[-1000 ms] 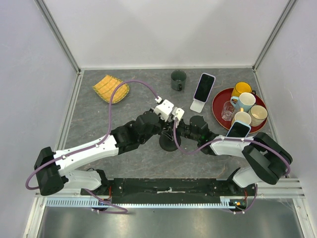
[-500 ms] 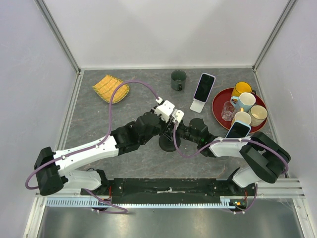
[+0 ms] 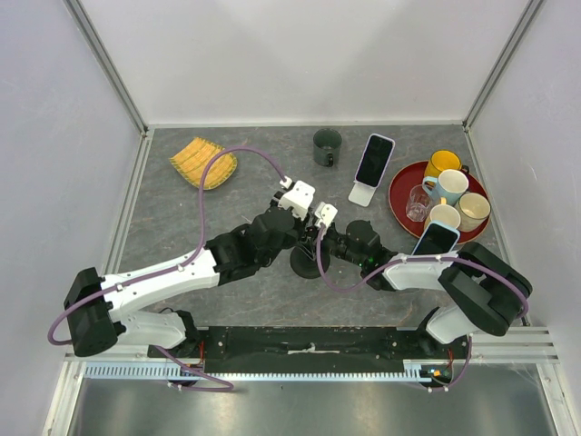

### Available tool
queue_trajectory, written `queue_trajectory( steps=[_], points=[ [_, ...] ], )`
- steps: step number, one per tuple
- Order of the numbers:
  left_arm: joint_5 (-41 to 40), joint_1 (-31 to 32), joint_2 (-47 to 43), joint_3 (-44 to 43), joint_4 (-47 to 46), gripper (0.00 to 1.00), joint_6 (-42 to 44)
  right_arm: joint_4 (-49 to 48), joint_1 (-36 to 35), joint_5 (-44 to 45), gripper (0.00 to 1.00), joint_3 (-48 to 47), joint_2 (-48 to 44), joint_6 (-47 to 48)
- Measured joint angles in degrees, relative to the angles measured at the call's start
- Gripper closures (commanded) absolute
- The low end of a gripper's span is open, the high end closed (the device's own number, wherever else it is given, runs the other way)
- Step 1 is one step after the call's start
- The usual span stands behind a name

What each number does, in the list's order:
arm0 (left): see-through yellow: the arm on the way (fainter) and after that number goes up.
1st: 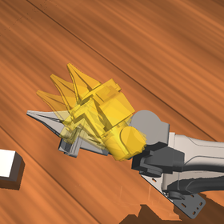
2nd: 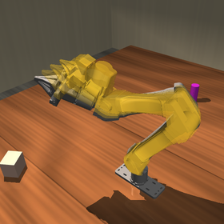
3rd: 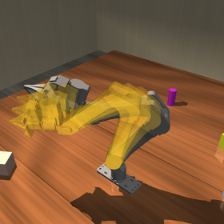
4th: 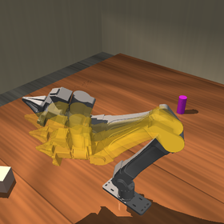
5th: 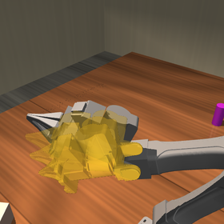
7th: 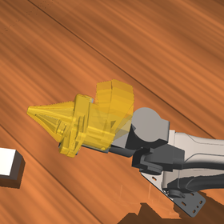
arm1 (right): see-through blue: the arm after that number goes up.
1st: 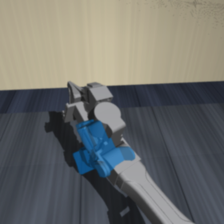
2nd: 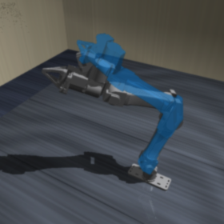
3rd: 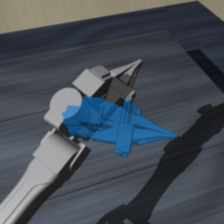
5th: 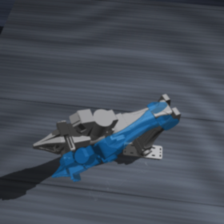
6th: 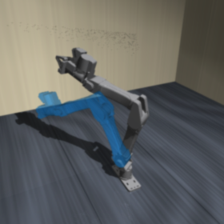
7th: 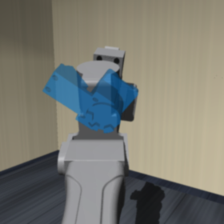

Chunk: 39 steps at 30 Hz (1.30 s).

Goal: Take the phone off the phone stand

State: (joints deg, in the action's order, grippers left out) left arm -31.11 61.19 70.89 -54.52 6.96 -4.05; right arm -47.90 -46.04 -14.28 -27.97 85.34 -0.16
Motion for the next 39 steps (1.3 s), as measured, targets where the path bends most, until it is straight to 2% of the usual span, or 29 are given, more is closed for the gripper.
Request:
queue_trajectory(
  steps=[5, 15, 21, 24, 25, 26, 39],
  points=[
    [-3.4, 0.0, -0.1, 1.3, -2.3, 0.49, -2.8, -1.1, -0.4, 0.1, 1.00, 0.4, 0.1, 0.2],
    [-2.6, -0.4, 0.0, 3.1, -5.8, 0.53, -4.0, -1.4, -0.9, 0.2, 1.00, 0.4, 0.3, 0.2],
    [-2.3, -0.5, 1.1, 3.3, -7.1, 0.66, -4.0, -2.0, -1.4, 0.2, 1.00, 0.4, 0.7, 0.2],
    [-1.7, -0.4, 1.4, 3.3, -7.6, 0.80, -4.0, -2.1, -1.4, 0.3, 1.00, 0.4, 0.8, 0.2],
    [-1.7, -0.3, 1.5, 3.3, -7.7, 0.91, -3.8, -2.2, -1.4, 0.3, 1.00, 0.4, 0.8, 0.2],
    [-1.8, -0.3, 1.5, 3.3, -7.8, 0.98, -3.6, -2.2, -1.4, 0.4, 1.00, 0.4, 0.8, 0.2],
    [-0.7, -0.3, 1.1, 3.4, -7.5, 0.98, -0.7, -2.7, -1.9, 1.3, 1.00, 0.8, 0.8, -0.1]
  ],
)
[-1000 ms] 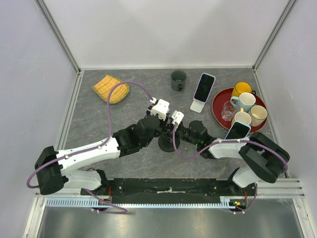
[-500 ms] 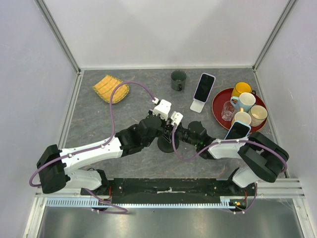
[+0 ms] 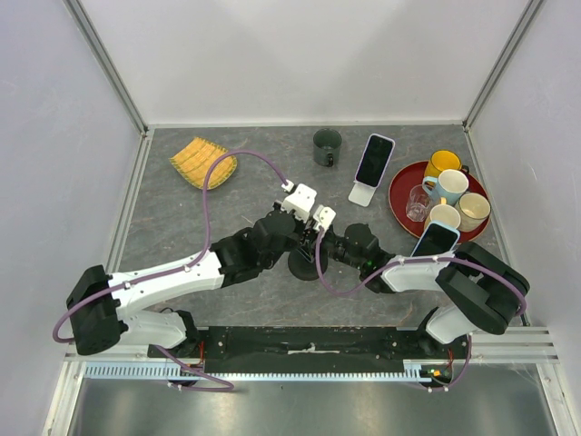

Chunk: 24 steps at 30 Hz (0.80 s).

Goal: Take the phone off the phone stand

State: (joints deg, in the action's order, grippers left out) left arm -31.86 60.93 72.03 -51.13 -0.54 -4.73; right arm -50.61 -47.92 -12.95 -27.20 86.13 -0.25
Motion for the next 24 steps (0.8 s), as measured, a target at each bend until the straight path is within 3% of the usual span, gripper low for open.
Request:
queue_trajectory(
  steps=[13, 24],
  points=[
    [3.8, -0.3, -0.6, -1.3, 3.3, 0.98, -0.6, -3.0, 0.8, 0.5, 1.00, 1.9, -0.3, -3.3],
    [5.0, 0.6, -0.4, -3.4, 5.1, 0.98, -1.0, -6.7, 5.9, -0.1, 1.00, 4.7, -2.1, -11.2]
  ],
)
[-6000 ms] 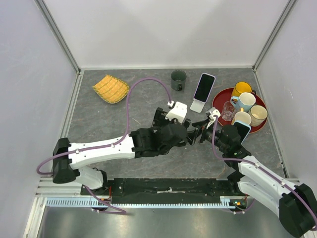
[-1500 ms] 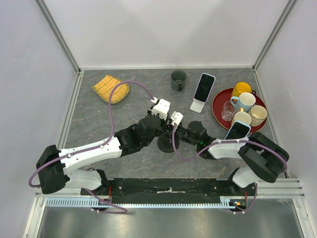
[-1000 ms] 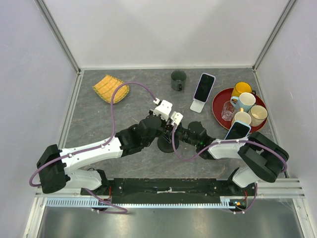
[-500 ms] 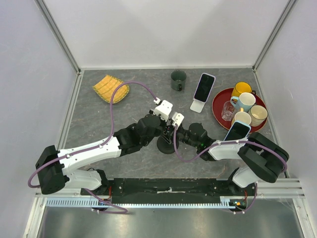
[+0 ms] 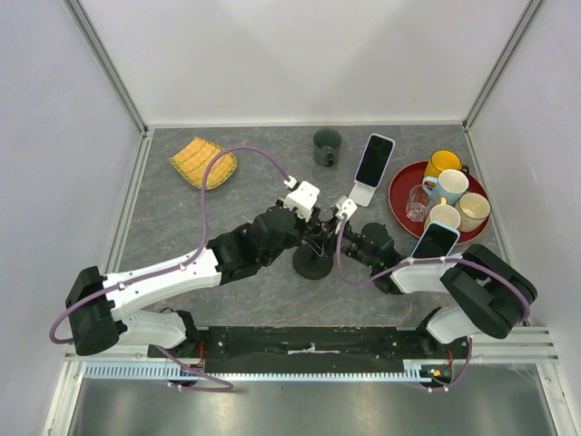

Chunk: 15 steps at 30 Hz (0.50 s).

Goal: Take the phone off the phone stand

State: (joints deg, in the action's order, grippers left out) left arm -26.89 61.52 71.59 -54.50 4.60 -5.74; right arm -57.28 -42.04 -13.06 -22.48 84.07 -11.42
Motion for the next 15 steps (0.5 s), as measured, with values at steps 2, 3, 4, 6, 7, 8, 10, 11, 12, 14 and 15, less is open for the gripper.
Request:
queue_trajectory(
  steps=[2, 3, 4, 6, 7, 8, 10, 11, 12, 14, 15],
  points=[
    [-0.1, 0.0, 0.0, -0.3, 0.0, 0.98, 0.0, -0.2, 0.8, 0.5, 1.00, 0.3, -0.2, -0.4],
    [-0.2, 0.0, 0.0, -0.3, 0.0, 0.98, 0.0, -0.3, 1.1, 0.7, 1.00, 0.3, -0.2, -0.3],
    [-0.7, 0.1, -0.1, -0.3, 0.1, 0.98, 0.0, -0.3, 1.3, 0.9, 1.00, 0.4, -0.2, -0.3],
    [-1.9, 0.2, -0.2, -0.3, 1.5, 0.98, 0.0, -0.8, 1.8, 1.9, 1.00, 0.5, -0.2, -0.6],
    [-2.5, 0.3, -0.3, -0.3, 2.8, 0.98, 0.0, -0.9, 2.1, 2.4, 1.00, 0.5, -0.2, -0.9],
    [-3.4, 0.5, -0.3, -0.3, 3.8, 0.98, 0.0, -1.0, 2.3, 2.9, 1.00, 0.5, -0.2, -0.9],
    [-5.0, 0.4, -0.4, -0.3, 5.4, 0.98, 0.1, -1.0, 2.6, 3.5, 1.00, 0.5, -0.2, -0.9],
    [-5.8, 0.1, -0.6, -0.3, 6.1, 0.98, 0.1, -1.0, 2.6, 3.7, 1.00, 0.5, -0.2, -0.9],
    [-6.5, -0.4, -0.9, -0.3, 6.5, 0.98, 0.2, -1.0, 2.6, 3.7, 1.00, 0.5, -0.2, -0.9],
    [-7.7, -2.1, -1.8, -0.3, 7.4, 0.98, 0.2, -0.9, 2.6, 3.8, 1.00, 0.5, -0.2, -0.9],
    [-8.2, -3.3, -2.2, -0.3, 7.8, 0.98, 0.2, -0.9, 2.6, 3.9, 1.00, 0.5, -0.3, -0.8]
  ],
)
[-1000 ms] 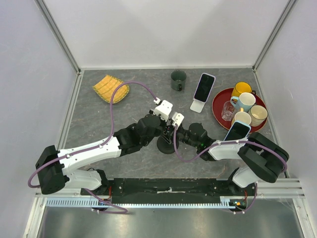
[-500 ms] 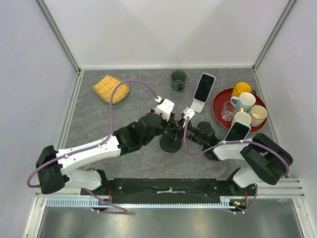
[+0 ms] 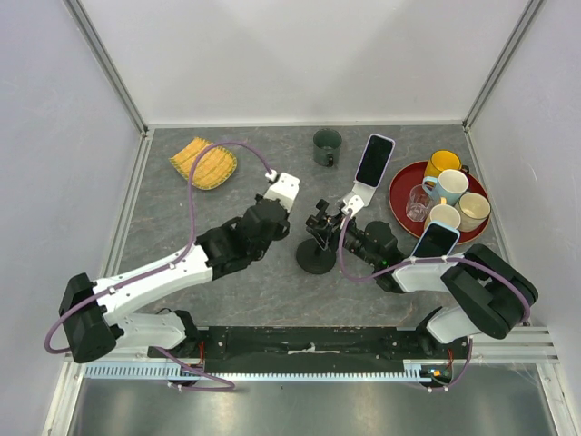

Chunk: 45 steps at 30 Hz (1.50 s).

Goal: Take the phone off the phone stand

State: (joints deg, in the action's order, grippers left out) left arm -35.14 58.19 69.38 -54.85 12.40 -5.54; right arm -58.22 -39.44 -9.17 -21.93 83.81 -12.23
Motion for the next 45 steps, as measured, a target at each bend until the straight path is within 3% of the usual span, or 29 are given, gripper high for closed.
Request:
queue_trajectory(
  steps=[8, 16, 24, 34, 40, 45],
  points=[
    [-3.1, -9.6, 0.4, -4.8, 7.0, 0.98, -0.3, 0.3, -0.7, 0.8, 1.00, 0.0, -0.1, 1.0],
    [-2.8, -16.0, 11.8, -14.5, 19.4, 0.98, -3.2, 1.4, -1.2, 3.5, 1.00, 0.0, -0.8, 2.0],
    [-1.5, -22.6, 18.3, -14.8, 32.2, 0.96, -8.9, 1.6, -1.8, 6.6, 1.00, 1.4, -2.4, 2.1],
    [-3.8, -26.0, 26.6, -11.6, 36.7, 0.92, -14.8, 1.1, -2.7, 9.3, 1.00, 2.4, -3.3, 2.5],
    [-5.1, -25.6, 31.1, -12.7, 37.7, 0.80, -15.8, 1.1, -2.9, 9.8, 1.00, 2.4, -3.3, 2.6],
    [-3.9, -25.7, 32.0, -13.1, 37.3, 0.59, -16.4, 1.1, -3.1, 10.3, 1.00, 2.4, -3.3, 2.6]
  ],
)
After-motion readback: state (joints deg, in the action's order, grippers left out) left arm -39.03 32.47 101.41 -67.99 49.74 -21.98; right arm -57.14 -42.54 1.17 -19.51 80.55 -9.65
